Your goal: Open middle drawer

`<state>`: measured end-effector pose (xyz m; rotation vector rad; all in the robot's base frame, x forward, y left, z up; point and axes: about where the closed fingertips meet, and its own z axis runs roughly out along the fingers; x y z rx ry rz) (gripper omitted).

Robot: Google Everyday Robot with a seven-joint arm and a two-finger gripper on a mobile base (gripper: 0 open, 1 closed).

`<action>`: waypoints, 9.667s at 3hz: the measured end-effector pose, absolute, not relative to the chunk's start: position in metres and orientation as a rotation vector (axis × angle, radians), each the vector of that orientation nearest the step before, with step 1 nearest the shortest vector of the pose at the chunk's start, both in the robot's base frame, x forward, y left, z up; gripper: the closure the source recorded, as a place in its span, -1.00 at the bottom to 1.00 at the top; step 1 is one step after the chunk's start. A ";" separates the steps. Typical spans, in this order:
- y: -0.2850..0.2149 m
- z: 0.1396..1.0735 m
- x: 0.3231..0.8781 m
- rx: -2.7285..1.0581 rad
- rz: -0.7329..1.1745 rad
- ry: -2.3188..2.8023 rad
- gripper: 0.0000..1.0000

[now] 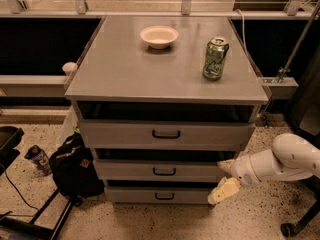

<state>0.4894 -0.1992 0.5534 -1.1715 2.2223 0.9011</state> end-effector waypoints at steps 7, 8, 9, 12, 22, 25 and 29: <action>-0.218 0.504 0.583 -0.900 0.672 2.068 -1.00; -0.218 0.503 0.583 -0.899 0.673 2.068 -1.00; -0.190 0.457 0.574 -0.955 0.706 2.114 -1.00; -0.184 0.454 0.571 -0.971 0.713 2.128 -0.65; -0.184 0.463 0.511 -0.903 0.892 2.094 1.00; -0.211 0.464 0.484 -0.828 0.901 2.107 -0.30; -0.207 0.466 0.483 -0.841 0.852 2.106 -1.00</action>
Offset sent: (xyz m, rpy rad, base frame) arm 0.0016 0.0487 -0.0908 0.1141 -0.3952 -0.2805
